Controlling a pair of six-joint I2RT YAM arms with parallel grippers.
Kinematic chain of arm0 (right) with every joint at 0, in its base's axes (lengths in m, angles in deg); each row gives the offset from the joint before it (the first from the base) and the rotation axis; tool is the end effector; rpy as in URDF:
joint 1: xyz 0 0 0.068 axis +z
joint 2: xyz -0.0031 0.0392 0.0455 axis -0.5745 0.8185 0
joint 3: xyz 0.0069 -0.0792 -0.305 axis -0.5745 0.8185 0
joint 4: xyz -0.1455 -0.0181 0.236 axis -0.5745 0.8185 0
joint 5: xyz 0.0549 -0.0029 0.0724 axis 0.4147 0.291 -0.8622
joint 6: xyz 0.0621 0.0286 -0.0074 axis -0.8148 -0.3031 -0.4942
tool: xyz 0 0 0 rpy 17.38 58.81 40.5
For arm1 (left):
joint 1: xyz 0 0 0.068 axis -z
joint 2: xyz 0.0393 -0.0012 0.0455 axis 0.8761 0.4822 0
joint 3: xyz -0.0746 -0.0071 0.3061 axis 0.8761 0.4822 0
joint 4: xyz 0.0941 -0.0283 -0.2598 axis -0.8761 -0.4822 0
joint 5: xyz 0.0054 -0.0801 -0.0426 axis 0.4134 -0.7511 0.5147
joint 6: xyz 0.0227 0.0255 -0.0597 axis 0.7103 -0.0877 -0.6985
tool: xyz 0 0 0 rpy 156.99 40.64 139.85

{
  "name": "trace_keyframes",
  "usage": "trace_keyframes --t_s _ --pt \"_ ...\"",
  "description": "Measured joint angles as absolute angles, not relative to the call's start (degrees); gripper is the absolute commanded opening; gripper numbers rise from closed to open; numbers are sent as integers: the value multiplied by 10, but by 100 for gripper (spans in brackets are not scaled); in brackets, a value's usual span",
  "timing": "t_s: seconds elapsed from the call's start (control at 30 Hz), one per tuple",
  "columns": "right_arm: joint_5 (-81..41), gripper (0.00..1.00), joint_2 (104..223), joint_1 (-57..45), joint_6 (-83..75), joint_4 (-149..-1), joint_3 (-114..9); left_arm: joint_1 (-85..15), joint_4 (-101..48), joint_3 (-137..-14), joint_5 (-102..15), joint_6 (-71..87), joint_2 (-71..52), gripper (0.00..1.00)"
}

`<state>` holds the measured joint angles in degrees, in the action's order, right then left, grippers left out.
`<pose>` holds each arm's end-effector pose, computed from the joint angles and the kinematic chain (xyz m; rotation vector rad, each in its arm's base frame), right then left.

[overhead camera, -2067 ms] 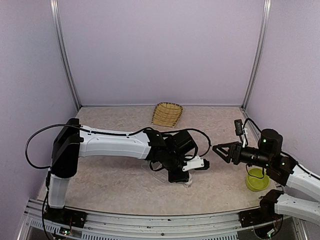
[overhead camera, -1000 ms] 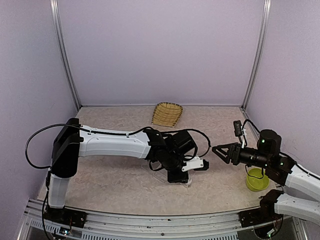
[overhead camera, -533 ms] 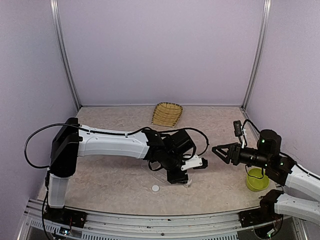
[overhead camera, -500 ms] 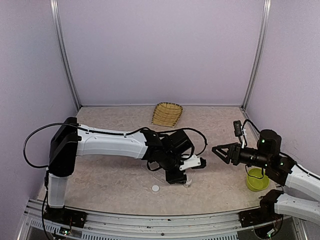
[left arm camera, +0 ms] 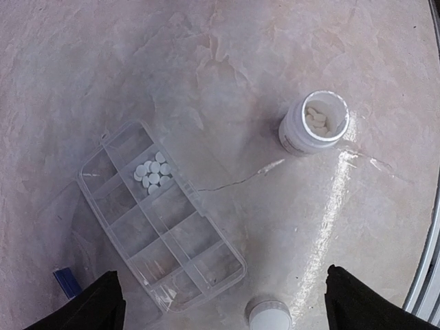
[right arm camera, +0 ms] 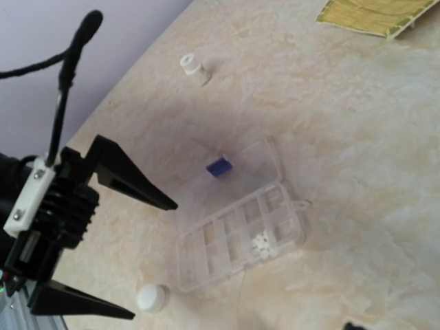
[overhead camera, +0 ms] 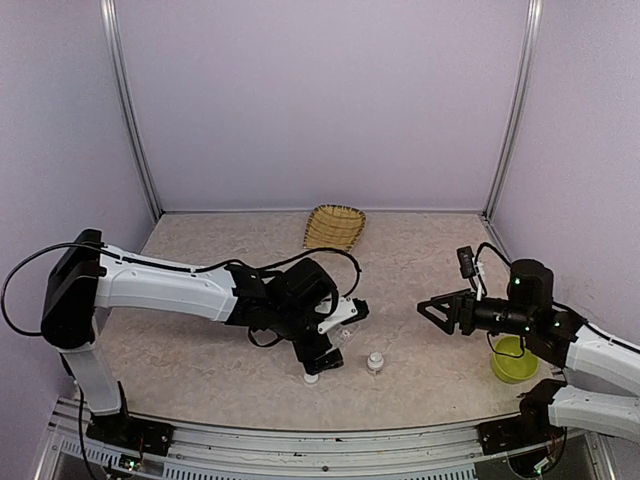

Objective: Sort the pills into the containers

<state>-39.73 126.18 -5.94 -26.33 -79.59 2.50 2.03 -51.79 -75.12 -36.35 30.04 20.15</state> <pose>0.1446 0.1094 0.2398 -0.3427 1.9960 1.1169 0.1900 -0.3782 0.2122 1.5583 2.0680 -0.3714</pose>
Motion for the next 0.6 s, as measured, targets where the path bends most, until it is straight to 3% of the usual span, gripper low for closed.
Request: trace_keyframes --t_s 0.3,0.6 --pt "-401 81 1284 -59 -247 -805 41 34 -430 -682 -363 279 175 99" --pt "-382 83 1256 -59 -244 -796 54 66 -437 -862 -382 323 289 96"
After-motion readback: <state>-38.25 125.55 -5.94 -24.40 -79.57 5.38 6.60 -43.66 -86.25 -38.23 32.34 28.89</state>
